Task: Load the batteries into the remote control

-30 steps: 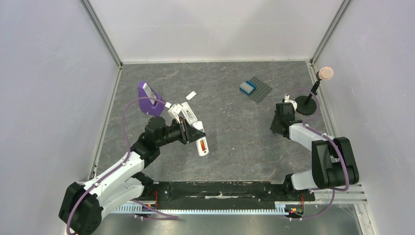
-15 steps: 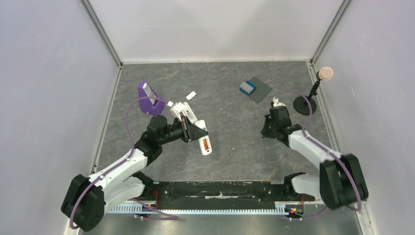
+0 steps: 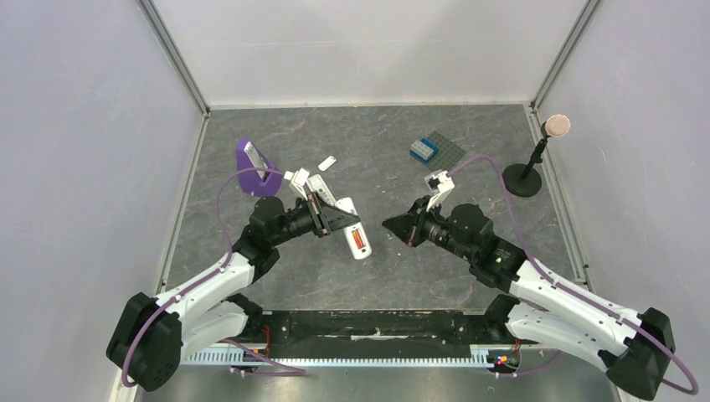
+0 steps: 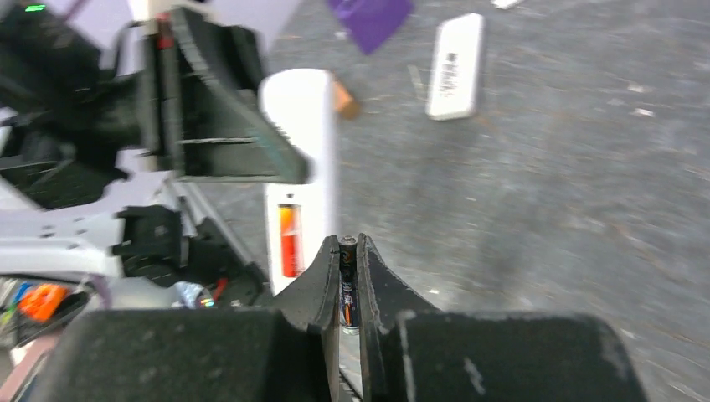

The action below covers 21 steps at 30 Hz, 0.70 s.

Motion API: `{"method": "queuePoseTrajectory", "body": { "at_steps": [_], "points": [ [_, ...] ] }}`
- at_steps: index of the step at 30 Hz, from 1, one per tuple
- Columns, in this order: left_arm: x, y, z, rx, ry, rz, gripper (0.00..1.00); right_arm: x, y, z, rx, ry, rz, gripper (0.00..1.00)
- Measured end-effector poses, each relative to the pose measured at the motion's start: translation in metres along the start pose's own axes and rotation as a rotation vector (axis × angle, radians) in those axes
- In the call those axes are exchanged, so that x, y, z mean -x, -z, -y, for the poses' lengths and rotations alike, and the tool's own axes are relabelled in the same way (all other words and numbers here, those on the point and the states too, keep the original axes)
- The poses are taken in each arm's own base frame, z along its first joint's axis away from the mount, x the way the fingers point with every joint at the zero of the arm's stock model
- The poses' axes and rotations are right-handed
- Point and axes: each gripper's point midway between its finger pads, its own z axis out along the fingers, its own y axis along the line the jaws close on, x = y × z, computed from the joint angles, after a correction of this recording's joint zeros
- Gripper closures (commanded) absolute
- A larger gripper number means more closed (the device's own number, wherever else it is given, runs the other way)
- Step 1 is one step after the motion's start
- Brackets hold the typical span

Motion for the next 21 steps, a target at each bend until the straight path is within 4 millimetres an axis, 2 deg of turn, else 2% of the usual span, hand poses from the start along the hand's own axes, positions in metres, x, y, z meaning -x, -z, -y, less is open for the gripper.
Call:
{"method": "queuePoseTrajectory", "body": {
  "at_steps": [3,9,14,18,21],
  "points": [
    [0.003,0.001,0.007,-0.018,0.034,0.011,0.98,0.002,0.002,-0.039,0.107,0.006,0.018,0.99],
    [0.006,0.002,0.016,-0.047,0.078,0.025,0.98,0.009,0.001,-0.082,0.19,0.029,0.062,1.0],
    [0.008,0.004,0.025,-0.069,0.125,0.028,0.98,0.003,-0.008,-0.094,0.183,0.076,0.068,1.0],
    [0.008,0.008,0.034,-0.091,0.164,0.027,0.98,-0.007,-0.015,-0.093,0.151,0.115,0.057,1.0],
    [0.007,0.009,0.037,-0.101,0.181,0.018,0.98,-0.008,-0.016,-0.092,0.134,0.135,0.068,1.0]
  ]
}}
